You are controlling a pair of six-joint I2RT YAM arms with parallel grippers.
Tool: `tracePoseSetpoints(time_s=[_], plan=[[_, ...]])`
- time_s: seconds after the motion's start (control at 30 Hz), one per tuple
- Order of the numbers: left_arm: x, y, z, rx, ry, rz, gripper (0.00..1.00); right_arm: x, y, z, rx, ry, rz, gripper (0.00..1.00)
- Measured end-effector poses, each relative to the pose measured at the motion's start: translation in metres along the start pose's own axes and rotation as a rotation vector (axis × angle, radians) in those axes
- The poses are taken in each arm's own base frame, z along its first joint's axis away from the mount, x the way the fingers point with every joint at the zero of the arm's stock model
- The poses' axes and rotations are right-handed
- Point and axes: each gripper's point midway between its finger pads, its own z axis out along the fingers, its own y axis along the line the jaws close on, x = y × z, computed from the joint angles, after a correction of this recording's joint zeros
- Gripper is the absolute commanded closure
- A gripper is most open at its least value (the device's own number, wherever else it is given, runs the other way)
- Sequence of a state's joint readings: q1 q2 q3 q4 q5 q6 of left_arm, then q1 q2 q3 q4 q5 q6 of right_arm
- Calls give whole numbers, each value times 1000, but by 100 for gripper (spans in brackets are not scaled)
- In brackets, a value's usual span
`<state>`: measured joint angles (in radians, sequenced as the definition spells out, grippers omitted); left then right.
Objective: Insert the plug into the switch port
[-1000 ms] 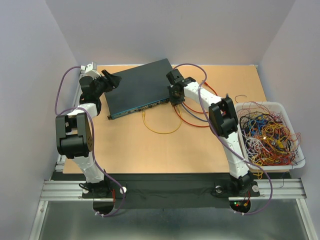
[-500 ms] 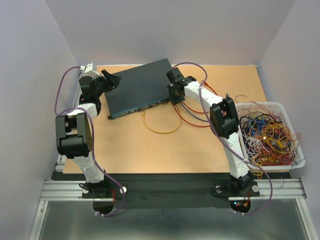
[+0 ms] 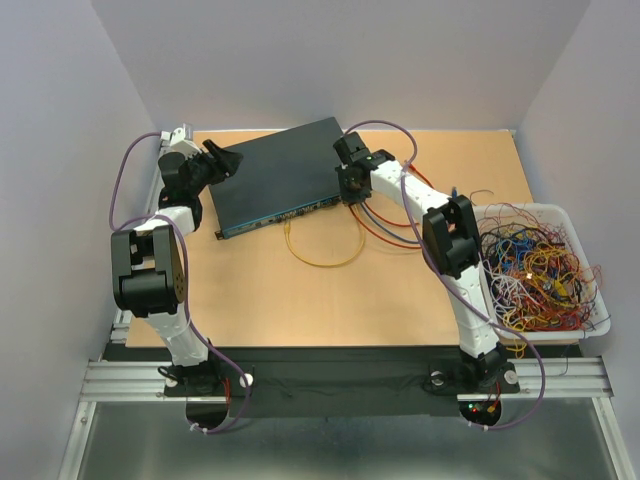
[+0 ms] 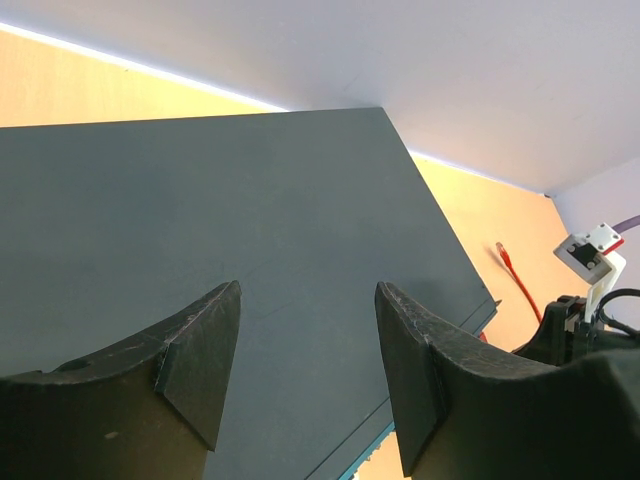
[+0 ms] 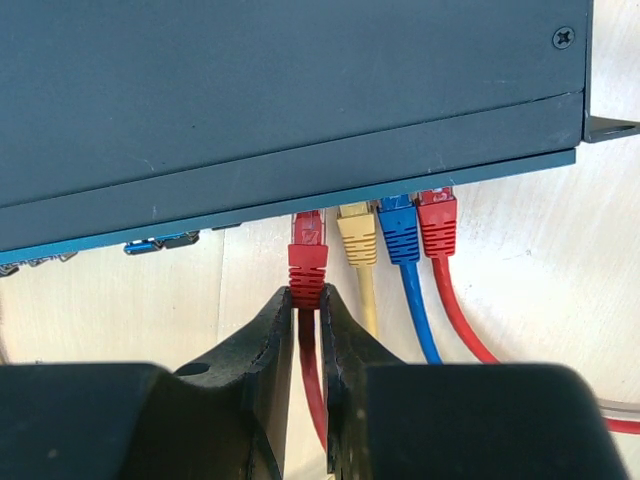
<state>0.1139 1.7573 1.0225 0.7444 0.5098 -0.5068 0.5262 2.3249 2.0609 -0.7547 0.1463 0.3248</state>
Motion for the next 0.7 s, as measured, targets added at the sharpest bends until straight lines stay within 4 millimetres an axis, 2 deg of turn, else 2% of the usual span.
tracePoseSetpoints(time_s=[0.7], plan=[[-1, 2, -1, -1, -1, -1, 33, -2, -6, 1, -1, 4, 29, 100]])
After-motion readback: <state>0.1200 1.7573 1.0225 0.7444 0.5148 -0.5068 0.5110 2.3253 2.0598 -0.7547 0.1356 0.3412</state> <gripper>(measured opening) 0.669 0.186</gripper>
